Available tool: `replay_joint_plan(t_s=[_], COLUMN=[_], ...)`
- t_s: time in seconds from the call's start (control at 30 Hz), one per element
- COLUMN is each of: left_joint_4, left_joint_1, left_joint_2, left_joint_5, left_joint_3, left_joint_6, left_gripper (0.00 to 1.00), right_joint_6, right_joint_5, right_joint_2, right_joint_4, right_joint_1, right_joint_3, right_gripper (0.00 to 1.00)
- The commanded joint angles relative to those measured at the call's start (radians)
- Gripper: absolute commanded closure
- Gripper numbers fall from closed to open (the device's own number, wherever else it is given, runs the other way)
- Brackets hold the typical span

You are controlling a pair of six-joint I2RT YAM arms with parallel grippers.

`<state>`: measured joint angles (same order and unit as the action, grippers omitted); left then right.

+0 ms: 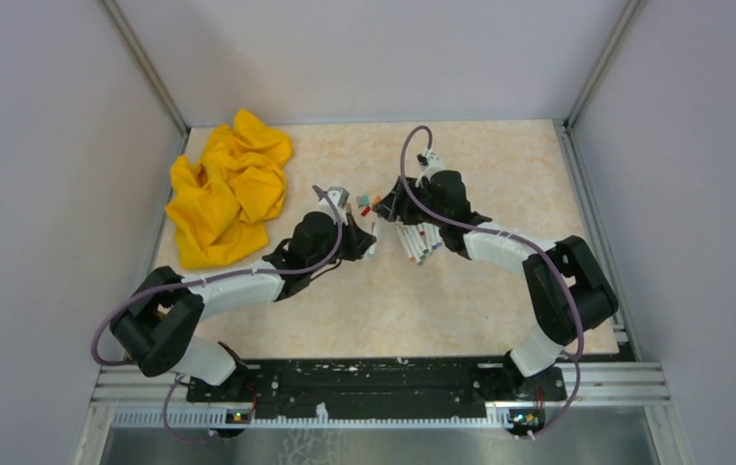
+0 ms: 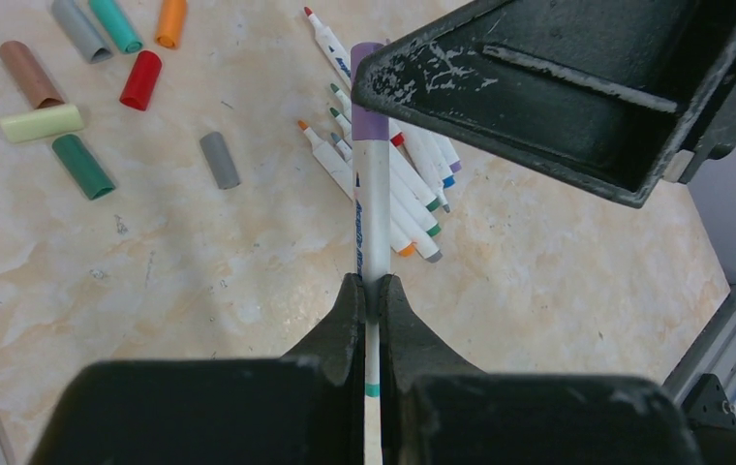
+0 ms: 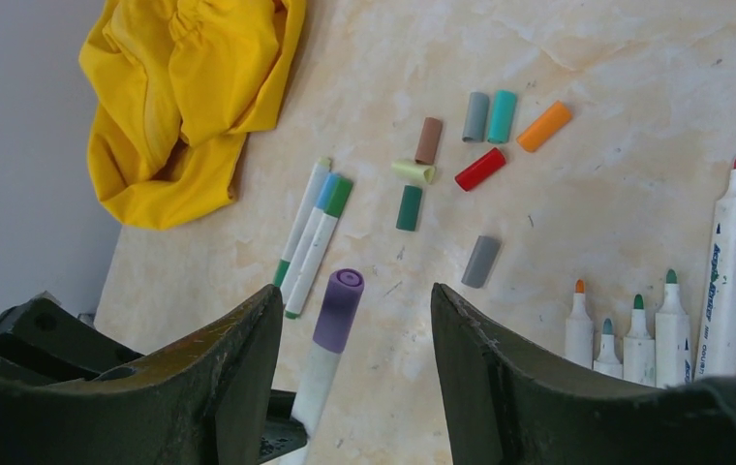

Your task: Open the pen caps

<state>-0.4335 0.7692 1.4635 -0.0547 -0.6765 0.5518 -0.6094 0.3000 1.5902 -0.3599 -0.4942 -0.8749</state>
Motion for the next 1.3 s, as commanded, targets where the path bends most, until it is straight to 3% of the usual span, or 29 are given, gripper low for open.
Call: replay_joint_plan(t_s=[0.0,0.13,0.37,0.57,0.73,0.83,1.1,1.27], left_joint_4=[-0.066,-0.084,-0.093,-0.094,-0.091,-0.090,-0.123,-0.194], left_joint_1=[0.007,0.010,0.017,0.021,0.024,0.024,0.025,0.022], left_joint_2=[-0.027,-0.023,-0.014,-0.009,-0.009,-0.006,0.014,0.046], left_joint_5=[0.013,0.017,0.015,0.013,-0.010,-0.040,-0.059,-0.027], left_joint_3=[0.012,0.016,0.018,0.015,0.021,0.026,0.032,0.033], left_joint_6=[-0.018,-0.021,-0.018,-0.018,-0.005,0.007,0.044,0.040], left_gripper=[1.00,1.00,1.00,1.00,1.00,1.00,0.63,0.57], right_joint_6=[-0.017,-0.019,-0.023,-0.030,-0.030,-0.034,-0.040,-0.046], right_joint_5=[0.017,0.019,0.029,0.039,0.041,0.040,0.042,0.048], right_joint_2=[0.008,0.013,0.017,0.024,0.026,0.025,0.012,0.006], right_joint_4=[-0.074,-0.077,-0.083,-0.095,-0.093,-0.100,-0.111,-0.116], right_joint_1=[-0.011,-0.015,-0.017,-0.017,-0.017,-0.018,-0.018,-0.018], right_joint_3=[-0.003,-0.003,-0.005,-0.004,-0.001,0.005,0.020,0.025], right_gripper=[0.43,0.44,0.54,0.71,0.99,1.00,1.00,1.00])
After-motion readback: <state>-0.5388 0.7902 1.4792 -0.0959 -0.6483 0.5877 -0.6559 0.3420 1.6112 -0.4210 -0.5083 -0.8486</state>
